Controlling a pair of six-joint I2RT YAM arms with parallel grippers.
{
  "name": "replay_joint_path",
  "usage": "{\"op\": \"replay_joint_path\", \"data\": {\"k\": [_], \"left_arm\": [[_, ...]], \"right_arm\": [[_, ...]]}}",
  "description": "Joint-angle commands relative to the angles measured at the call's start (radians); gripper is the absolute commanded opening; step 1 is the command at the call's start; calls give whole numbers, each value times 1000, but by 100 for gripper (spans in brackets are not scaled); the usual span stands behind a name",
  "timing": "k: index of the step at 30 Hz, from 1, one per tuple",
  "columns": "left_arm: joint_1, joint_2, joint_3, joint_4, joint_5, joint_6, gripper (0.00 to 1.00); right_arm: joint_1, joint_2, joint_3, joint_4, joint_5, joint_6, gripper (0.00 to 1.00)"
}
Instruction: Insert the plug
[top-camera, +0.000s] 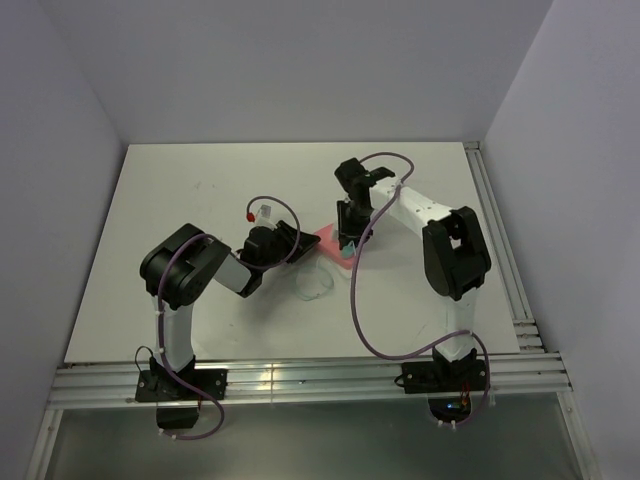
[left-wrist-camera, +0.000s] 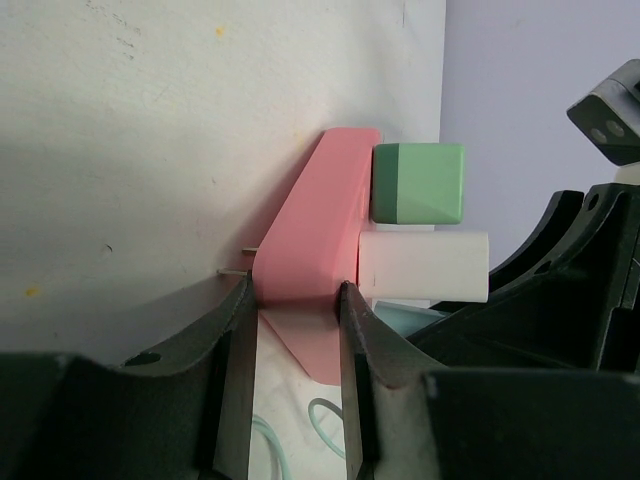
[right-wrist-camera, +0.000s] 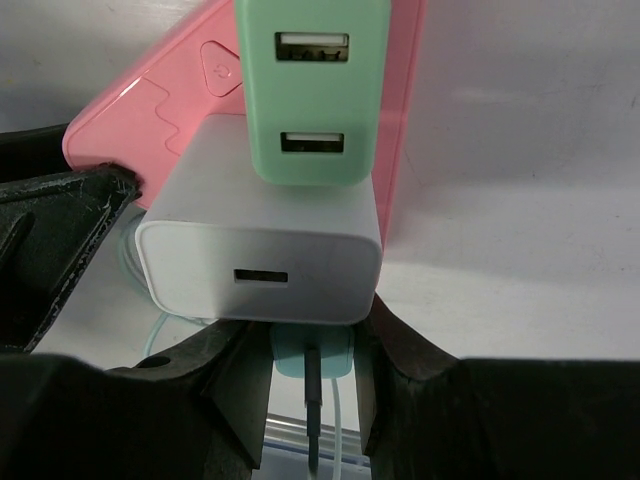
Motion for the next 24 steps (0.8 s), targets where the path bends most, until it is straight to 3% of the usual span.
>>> {"op": "replay_joint_path", "data": {"k": [1,10,16,24], "left_arm": [[-52,20,5,-80,119,30,0],[-49,6,-18,-85,117,38,0],[-49,-1,-56,-71,119,35,0],[-57,-9,-55,-81,111,38,0]], "right_arm": [[45,293,-120,118,171,15,0],[68,214,-218,184,77,38,0],[87,140,-293,256,105,53,0],[85,37,-214,251,125,55,37]]}}
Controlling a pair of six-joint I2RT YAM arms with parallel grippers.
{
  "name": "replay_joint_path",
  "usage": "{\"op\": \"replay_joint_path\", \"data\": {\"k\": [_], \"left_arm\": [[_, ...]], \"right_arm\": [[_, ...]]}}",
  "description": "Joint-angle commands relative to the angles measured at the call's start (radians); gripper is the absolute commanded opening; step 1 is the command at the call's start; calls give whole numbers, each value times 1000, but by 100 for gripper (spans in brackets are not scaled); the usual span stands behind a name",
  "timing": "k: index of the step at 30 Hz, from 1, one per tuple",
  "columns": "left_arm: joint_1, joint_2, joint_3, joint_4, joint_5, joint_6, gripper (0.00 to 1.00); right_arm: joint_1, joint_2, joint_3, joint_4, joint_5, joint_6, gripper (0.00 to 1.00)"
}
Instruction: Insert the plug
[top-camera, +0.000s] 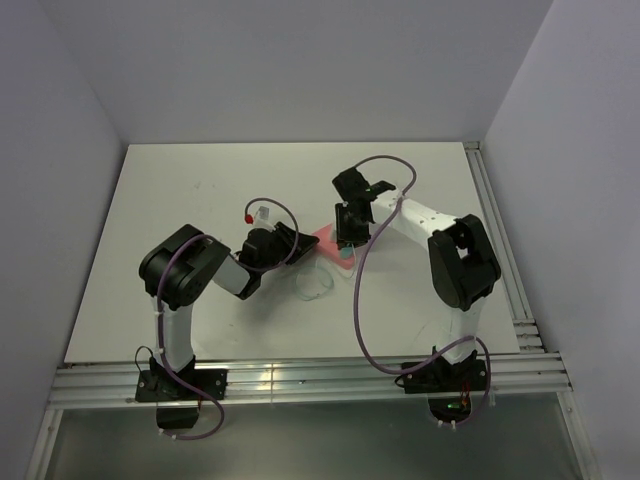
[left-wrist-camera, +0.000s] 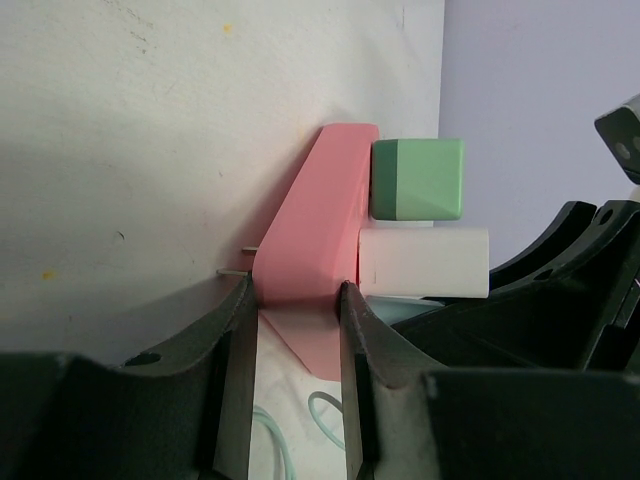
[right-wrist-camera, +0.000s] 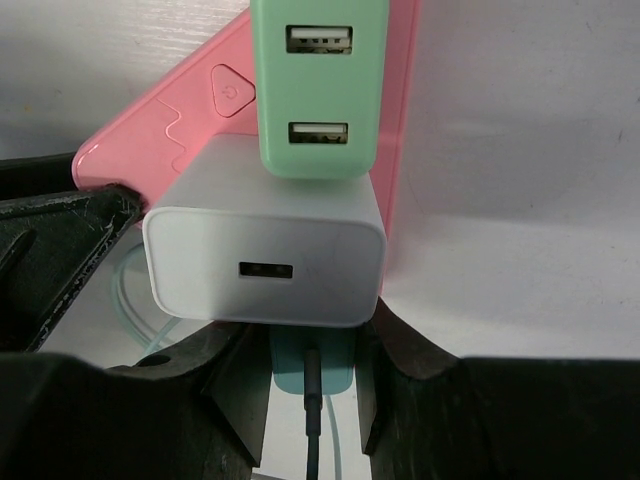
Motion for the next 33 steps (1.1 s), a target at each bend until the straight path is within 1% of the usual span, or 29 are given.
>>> {"op": "replay_joint_path", "data": {"k": [1,2,3,5,8,9,10,11,13,15,18,19,22,25,26,27,29,31,32,33], "left_arm": [[-57,-3,-33,-102,119,41,0],[-59,-3,-33,-102,118,41,0],[-57,0,-33,-101,116,43,0],[-57,4,-32,-99,119,41,0],[-57,13,-19,-105,127,43,0],[-57,18,-12,-125,130,51,0],[-57,16,-1,-133,132,54,0],[-59,13,2,-138,130,58,0],[-57,1,11,-161,125,68,0],[-57,-11,23,-184,119,83,0],[-57,-25,53,-248,119,109,0],[-57,-30,74,-294,116,120,0],[-54,-33,125,-389,119,164,0],[-49,-22,172,-434,145,212,0],[-45,-14,188,-470,158,225,0],[-37,1,203,-487,171,248,0],[-3,21,243,-497,254,276,0],[44,62,315,-576,327,343,0],[58,90,341,-604,364,401,0],[88,98,368,-659,381,425,0]], "right_arm": [[36,129,-56,43,28,35,39],[36,117,-58,44,50,32,41],[36,100,-63,50,50,32,44],[36,58,-66,58,47,26,47],[35,6,-49,47,35,17,55],[35,-9,-43,43,35,14,56],[33,-38,-36,36,38,15,59],[32,-55,-22,36,38,7,64],[24,-89,-6,36,35,0,65],[15,-97,43,23,36,-9,66],[4,-112,104,1,44,-23,66],[0,-123,124,-11,48,-26,66],[-20,-155,129,-36,58,-36,66],[-34,-210,100,-30,67,-42,67],[-39,-227,74,-24,70,-43,96],[-46,-244,60,-19,76,-43,96],[-54,-305,22,-5,82,-40,96],[-71,-374,-14,12,87,-36,97],[-77,-397,-22,13,88,-30,100],[-83,-420,-31,18,87,-25,100]]}}
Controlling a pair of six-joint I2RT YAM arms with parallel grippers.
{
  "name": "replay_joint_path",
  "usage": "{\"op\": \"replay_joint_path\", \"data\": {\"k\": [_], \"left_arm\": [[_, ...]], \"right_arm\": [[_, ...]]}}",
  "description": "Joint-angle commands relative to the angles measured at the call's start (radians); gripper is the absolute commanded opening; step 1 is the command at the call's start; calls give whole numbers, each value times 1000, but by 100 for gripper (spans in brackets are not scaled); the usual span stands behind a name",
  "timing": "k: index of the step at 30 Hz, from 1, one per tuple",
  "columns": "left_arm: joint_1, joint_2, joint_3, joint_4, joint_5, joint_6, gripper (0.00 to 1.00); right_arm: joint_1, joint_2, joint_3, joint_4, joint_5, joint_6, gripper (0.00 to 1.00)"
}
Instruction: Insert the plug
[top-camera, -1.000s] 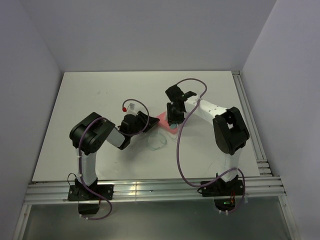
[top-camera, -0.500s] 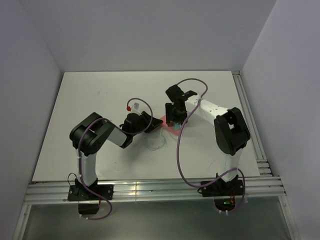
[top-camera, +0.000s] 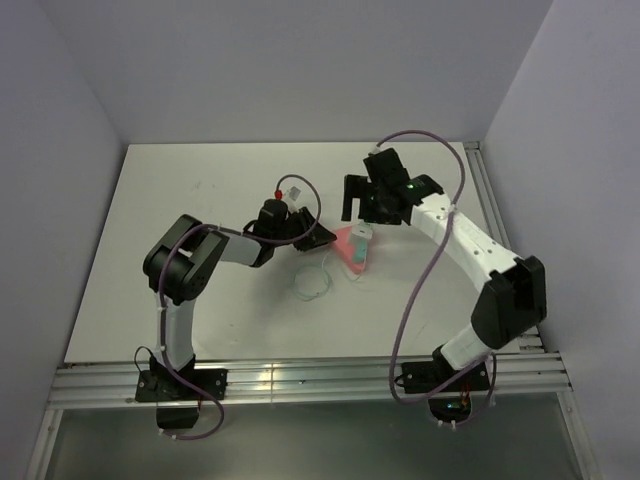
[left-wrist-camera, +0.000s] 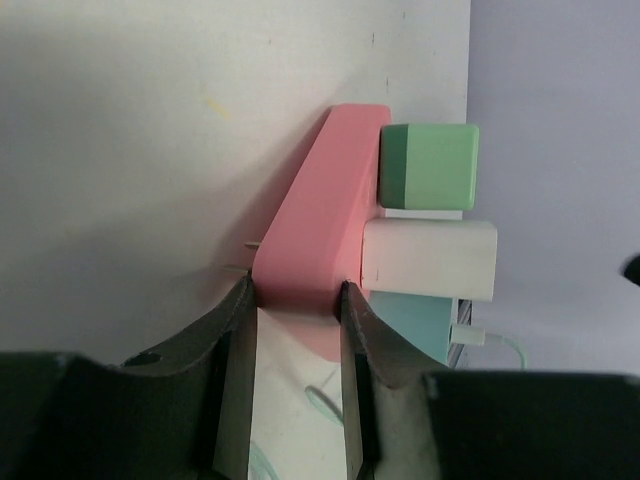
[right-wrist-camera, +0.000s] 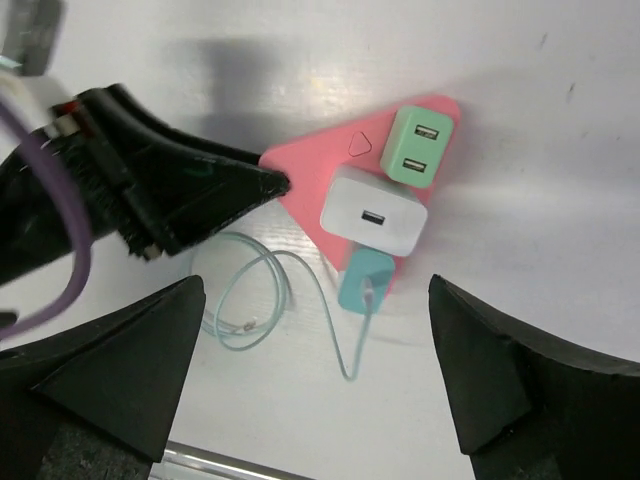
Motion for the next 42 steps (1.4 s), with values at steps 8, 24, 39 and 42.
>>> {"op": "replay_joint_path", "data": {"k": [8,24,39,42], "left_arm": [[138,197,374,-494,145,407,0],[244,368,657,-655,130,432,59],[276,96,575,-509,129,352,100],[276,99,587,-498,160,355,99]], "right_arm": [[-32,-302,-179,124,6,48,100],[-34,-493,-395,183,-26,42,100],[-34,-442,-424,225,-62,26,100],[-34,-453,-438,228,-54,14,100]]}}
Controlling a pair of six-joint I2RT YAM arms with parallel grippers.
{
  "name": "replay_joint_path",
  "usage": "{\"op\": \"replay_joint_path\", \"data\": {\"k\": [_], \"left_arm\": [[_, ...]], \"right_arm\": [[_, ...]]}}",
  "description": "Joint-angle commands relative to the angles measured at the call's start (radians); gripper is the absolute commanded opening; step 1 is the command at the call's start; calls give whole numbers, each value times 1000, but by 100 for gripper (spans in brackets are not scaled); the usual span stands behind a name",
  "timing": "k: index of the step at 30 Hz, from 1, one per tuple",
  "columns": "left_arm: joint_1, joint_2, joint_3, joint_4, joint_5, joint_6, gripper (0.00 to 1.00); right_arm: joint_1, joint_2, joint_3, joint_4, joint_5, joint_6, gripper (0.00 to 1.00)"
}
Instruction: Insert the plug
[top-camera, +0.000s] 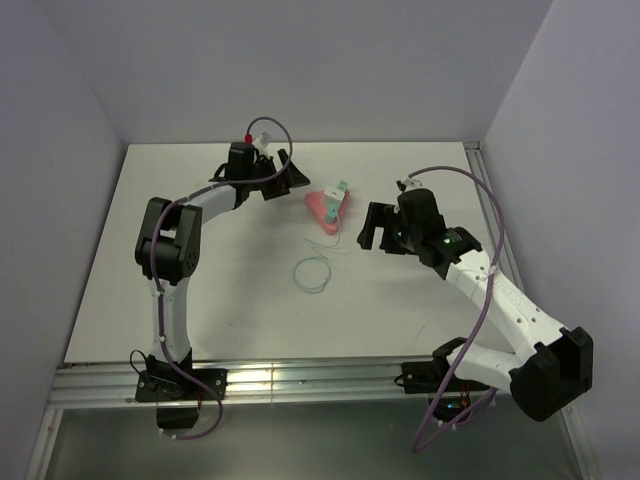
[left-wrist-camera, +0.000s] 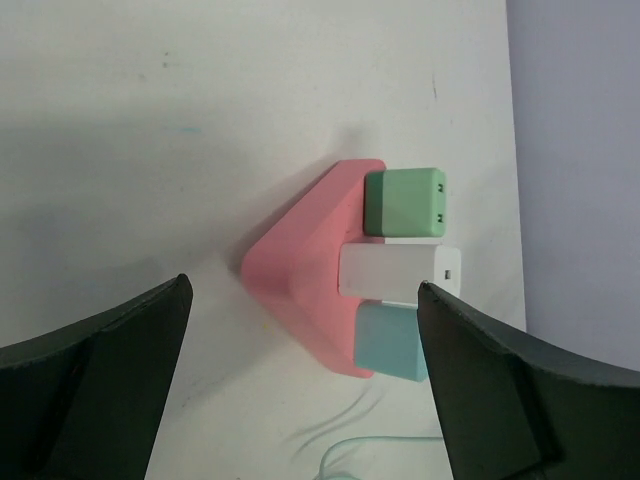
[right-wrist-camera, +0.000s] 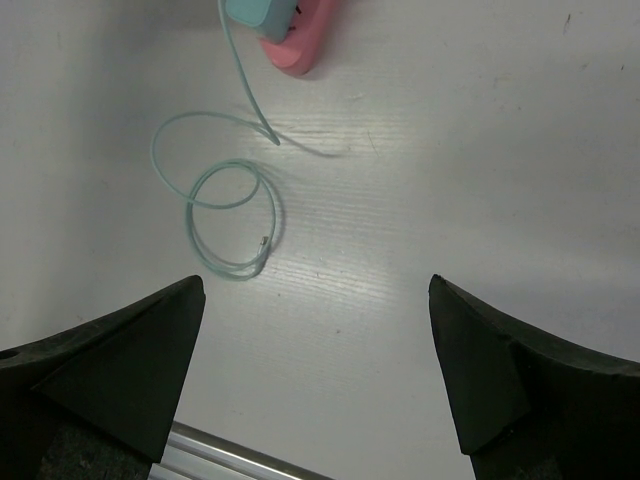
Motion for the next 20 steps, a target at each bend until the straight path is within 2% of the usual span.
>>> {"op": "replay_joint_path", "data": {"k": [1,3,5,11,15,18,20], "left_arm": [[-4,-39,42,15,30,13,100],[-3,-79,-4,35,11,7,99],[-3,-171,-69,58,-76,-29,99],[-6,-461,-389,164,-246,-200,99],[-15,-587,-622,305,-230,-312,100],[-30,-639,-694,339,-194,-334,99],[-35,-680,-738,398,-156,-371,99]], "right_arm": [[-1,-13,-10,45,0,-22,100],[-1,-13,-17,45,10,-24,100],[-1,-13,-28,48,18,-13,100],[-1,13,-91,114,24,24,100],[0,-13,-221,227,-17,51,100],[-1,-48,-286,315,-31,67,100],[-1,-91,-371,437,-68,64,100]]}}
